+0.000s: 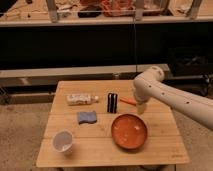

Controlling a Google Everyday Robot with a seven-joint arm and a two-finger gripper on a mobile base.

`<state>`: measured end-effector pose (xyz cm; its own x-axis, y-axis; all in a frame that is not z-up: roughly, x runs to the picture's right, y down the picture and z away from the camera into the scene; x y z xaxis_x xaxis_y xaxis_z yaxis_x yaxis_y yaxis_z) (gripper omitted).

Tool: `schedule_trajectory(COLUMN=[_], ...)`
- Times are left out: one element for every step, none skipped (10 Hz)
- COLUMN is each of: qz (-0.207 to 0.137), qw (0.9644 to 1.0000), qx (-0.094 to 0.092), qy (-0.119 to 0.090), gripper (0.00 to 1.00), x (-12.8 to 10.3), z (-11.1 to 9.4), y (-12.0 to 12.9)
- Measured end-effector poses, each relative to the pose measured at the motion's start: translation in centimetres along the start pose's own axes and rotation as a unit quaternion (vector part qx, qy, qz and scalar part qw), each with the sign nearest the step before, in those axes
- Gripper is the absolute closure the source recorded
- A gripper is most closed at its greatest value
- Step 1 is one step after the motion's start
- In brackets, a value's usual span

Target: Knock the eraser over

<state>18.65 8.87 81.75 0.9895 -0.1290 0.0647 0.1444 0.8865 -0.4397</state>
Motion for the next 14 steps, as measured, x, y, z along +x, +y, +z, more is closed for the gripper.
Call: schedule_trajectory(qz=[0.002,0.004,0.008,0.012,0.016,0.021,0.024,0.027,0.033,0.037,0.039,0.042,0.047,0.049], qw=[1.0000,1.0000,1.0000,0.9999,0.9999,0.9998,0.9997,0.9996,0.9994,0.9992,0.9991,0.9989,0.9987,0.9986], qx=[0.000,0.000,0.000,0.000,0.001,0.002,0.003,0.003,0.006,0.007,0.009,0.009,0.010,0.012], qy=[-0.001,-0.002,-0.002,-0.003,-0.005,-0.007,-0.009,-0.010,-0.012,-0.013,-0.015,-0.018,-0.018,-0.017], gripper=[0.38,0.46,0.56,0.66,0.74,0.86,0.96,1.00,1.00,1.00,1.00,1.00,1.00,1.00], x=[-0.1,0.0,0.2,0.3,0.2,0.2,0.2,0.4,0.7,0.8,0.8,0.6,1.0,1.1], z=[0.2,0.3,0.4,0.5,0.7,1.0,1.1,1.2,1.4,1.6,1.8,1.9,2.0,2.2], y=[-0.1,-0.2,-0.2,-0.2,-0.3,-0.3,-0.4,-0.4,-0.8,-1.1,-1.5,-1.4,-1.3,-1.7])
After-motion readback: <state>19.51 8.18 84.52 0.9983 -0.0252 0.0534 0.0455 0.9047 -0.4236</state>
